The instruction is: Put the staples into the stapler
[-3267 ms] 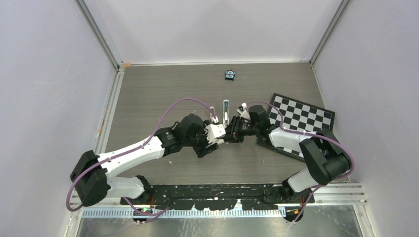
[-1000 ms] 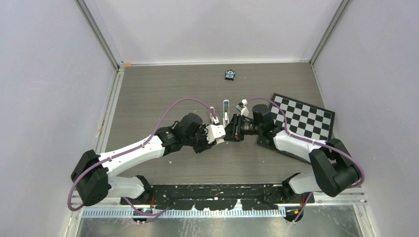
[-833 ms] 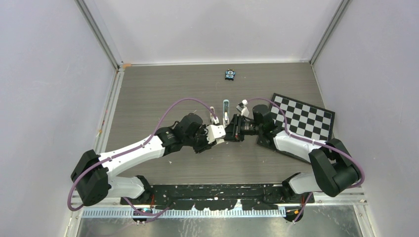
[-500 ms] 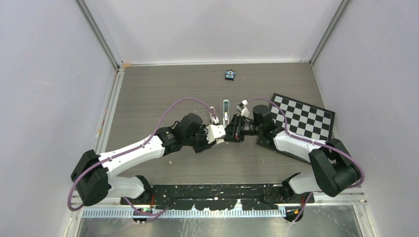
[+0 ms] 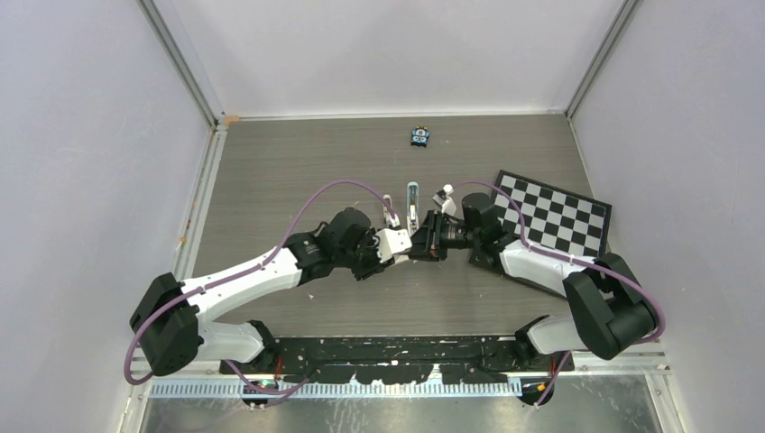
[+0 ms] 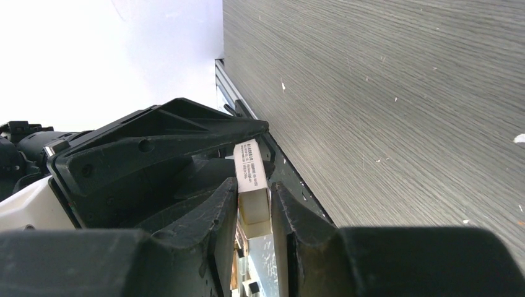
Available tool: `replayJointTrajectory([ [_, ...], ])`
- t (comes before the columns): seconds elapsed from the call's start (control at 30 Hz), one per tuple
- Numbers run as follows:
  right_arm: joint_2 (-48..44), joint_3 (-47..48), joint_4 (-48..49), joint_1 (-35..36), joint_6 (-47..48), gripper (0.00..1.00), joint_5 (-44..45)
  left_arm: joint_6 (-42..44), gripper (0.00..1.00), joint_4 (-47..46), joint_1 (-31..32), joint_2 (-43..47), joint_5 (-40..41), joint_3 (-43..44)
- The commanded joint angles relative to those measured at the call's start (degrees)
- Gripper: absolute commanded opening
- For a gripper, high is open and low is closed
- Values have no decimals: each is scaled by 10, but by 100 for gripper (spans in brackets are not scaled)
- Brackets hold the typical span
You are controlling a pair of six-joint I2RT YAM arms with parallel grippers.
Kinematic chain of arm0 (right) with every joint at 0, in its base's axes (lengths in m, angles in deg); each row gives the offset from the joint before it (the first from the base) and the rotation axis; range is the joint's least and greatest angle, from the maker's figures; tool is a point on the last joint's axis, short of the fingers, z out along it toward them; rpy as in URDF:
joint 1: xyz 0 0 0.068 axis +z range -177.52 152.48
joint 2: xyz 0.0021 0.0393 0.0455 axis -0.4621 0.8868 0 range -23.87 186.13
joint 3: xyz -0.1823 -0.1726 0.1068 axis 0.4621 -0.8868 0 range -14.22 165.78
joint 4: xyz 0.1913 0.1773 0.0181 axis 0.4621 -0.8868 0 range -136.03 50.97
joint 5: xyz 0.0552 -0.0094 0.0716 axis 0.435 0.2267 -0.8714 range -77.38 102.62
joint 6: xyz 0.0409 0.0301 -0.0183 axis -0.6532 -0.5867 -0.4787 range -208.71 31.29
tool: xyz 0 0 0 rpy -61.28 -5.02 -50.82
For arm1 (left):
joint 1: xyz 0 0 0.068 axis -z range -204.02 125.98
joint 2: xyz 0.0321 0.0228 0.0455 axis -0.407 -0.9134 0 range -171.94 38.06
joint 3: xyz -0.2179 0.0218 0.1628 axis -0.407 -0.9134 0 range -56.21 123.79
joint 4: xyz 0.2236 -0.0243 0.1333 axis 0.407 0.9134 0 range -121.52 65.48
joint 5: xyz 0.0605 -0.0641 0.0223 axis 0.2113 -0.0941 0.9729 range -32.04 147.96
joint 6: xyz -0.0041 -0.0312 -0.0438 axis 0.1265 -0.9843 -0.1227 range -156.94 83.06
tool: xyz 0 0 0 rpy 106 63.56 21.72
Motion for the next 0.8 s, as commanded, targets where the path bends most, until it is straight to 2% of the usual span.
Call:
replayJointTrajectory([
  [0.0, -18, -4, 8, -7, 12, 31, 3, 11, 22, -5, -2, 1, 5, -3],
  [0.33, -31, -9, -6, -25, 21, 30, -4, 15, 21, -5, -2, -1, 10, -8],
  [0.57, -47, -24, -27, -68, 34, 30, -30, 20, 21, -7, -2, -5, 25, -16],
  [0.77, -74, -12, -121, -101, 84, 30, -26, 19, 21, -17, -2, -23, 25, -27],
])
